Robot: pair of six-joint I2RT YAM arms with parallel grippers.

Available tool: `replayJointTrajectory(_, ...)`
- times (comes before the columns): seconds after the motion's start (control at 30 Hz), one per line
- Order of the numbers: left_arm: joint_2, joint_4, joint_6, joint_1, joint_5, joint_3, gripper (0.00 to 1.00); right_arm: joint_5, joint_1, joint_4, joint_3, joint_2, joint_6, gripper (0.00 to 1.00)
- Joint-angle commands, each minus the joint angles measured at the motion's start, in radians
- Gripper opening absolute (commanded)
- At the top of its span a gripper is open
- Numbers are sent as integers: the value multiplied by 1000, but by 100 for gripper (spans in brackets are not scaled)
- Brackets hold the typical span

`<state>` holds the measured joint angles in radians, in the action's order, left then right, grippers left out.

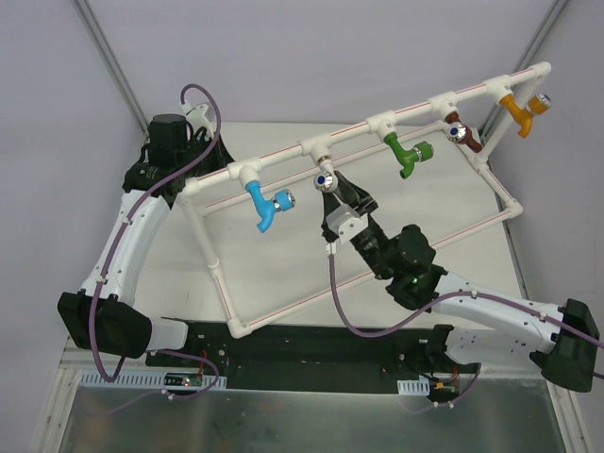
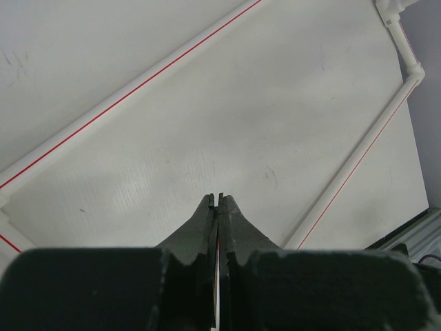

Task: Install the water faucets

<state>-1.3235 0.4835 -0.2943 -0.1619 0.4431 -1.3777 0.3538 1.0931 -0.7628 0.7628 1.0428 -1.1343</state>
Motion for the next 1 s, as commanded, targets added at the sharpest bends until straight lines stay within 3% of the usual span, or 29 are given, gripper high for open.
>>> replayJointTrajectory(0.0,-29,86,18,-27,-32,69,0,166,-19,-124,3,11,165,0)
replayJointTrajectory(0.23,-28,89,21,-27,-30,71,0,273,-22,-128,7,11,356,0)
replayJointTrajectory(0.63,-26,84,20,-27,-32,71,0,442,-47,-118,-30,-24,821,0)
replayJointTrajectory(0.97,-22,86,21,-24,-44,71,0,533,-73,80,-23,-64,1224,0)
